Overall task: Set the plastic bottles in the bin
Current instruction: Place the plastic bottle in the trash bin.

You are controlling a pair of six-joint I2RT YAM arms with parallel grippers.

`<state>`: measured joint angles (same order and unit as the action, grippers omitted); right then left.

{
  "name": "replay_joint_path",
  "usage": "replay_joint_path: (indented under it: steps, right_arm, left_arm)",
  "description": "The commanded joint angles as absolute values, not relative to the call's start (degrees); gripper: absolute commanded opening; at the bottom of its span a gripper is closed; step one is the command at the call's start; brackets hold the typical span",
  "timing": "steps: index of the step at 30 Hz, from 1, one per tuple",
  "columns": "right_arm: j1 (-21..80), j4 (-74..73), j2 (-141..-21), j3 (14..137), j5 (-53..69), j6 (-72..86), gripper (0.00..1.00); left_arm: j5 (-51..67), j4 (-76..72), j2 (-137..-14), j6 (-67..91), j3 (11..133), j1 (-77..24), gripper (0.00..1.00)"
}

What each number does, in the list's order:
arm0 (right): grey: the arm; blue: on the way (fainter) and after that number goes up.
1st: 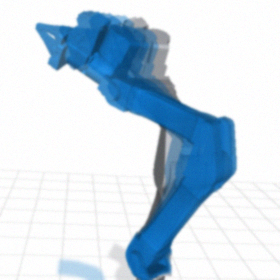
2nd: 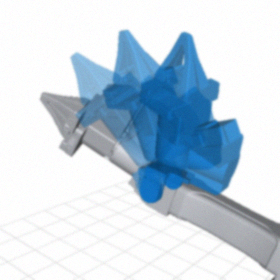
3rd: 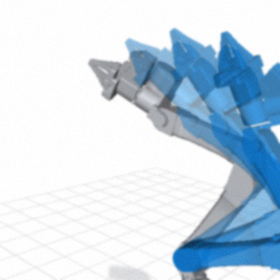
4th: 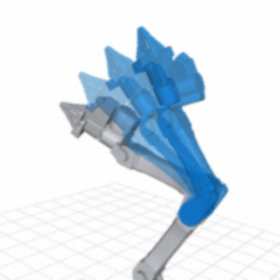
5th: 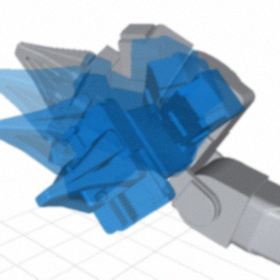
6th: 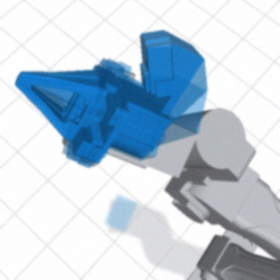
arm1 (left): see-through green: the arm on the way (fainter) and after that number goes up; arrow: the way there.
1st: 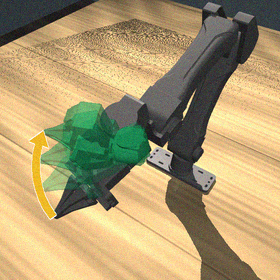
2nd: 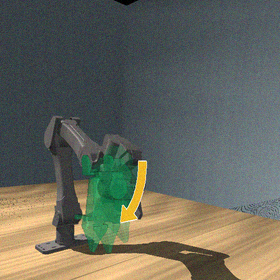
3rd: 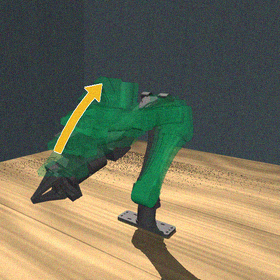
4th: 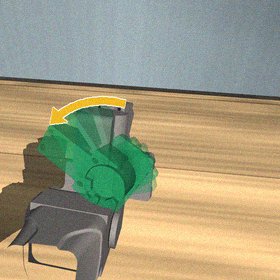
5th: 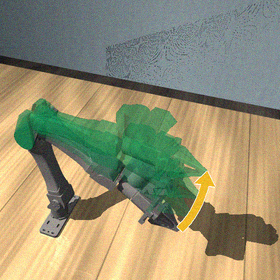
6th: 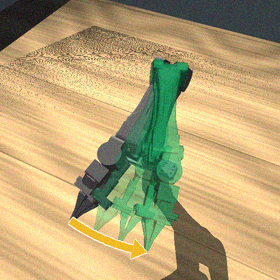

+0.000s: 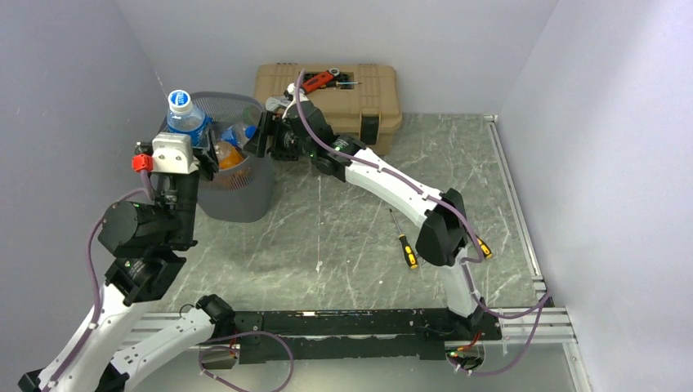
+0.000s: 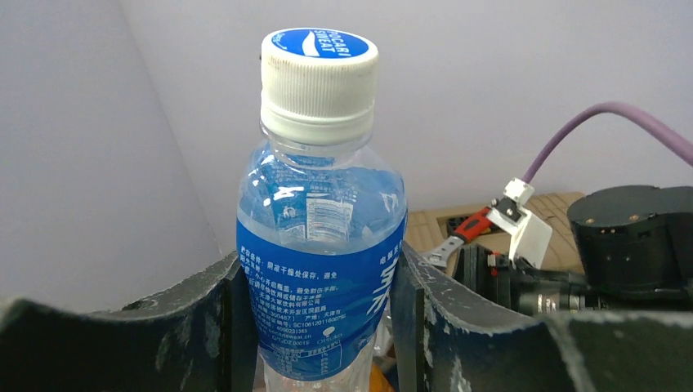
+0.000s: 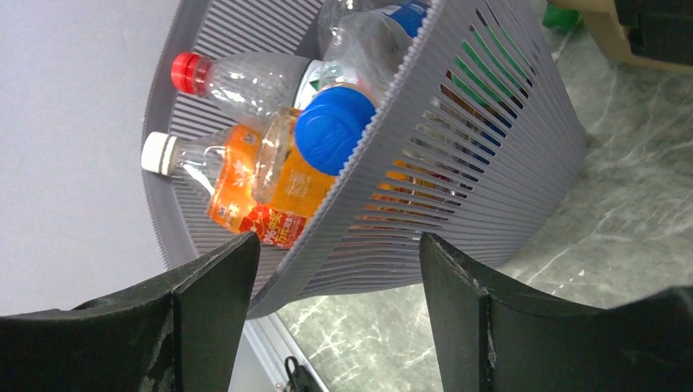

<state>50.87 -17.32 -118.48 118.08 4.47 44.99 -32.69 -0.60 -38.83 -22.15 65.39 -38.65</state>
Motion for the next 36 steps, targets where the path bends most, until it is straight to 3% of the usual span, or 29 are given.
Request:
replay_joint_path:
  steps: [1, 6, 10, 14, 17, 25, 30, 36]
  right_arm:
    - [51.0, -19.0, -120.5, 122.6, 5.1, 47.0, 0.72]
    - [51.1, -18.2, -120.1, 122.8, 6.0, 47.5, 0.59]
    - [50.9, -19.2, -117.7, 122.5, 5.5, 47.1, 0.76]
    - [50.1, -18.2, -111.1, 117.4, 4.3, 46.2, 0.87]
    - [48.2, -14.6, -103.7, 108.6, 5.0, 46.4, 0.89]
    - [45.6, 0.5, -79.2, 77.2, 4.9, 41.8, 0.9]
    - [46.0, 10.9, -61.8, 55.8, 5.2, 36.3, 0.91]
    - [46.2, 14.5, -45.9, 39.0, 4.6, 34.5, 0.91]
  left_arm:
    - [-33.8, -14.9, -40.7, -30.0, 62.5, -38.6, 0.0]
    - [-36.9, -22.6, -46.5, -36.7, 61.9, -38.5, 0.0]
    - [-36.5, -17.3, -51.3, -30.5, 64.6, -35.2, 0.0]
    - [-26.9, -2.5, -54.4, -12.4, 70.7, -22.8, 0.0]
    - [-18.1, 4.8, -56.8, -2.7, 75.2, -13.4, 0.0]
    - [-7.8, 10.2, -65.7, 9.8, 82.9, -4.1, 0.0]
    - [2.0, 2.1, -69.1, 16.3, 80.5, 3.4, 0.0]
    - [5.5, -19.0, -70.4, 12.8, 70.7, 4.2, 0.0]
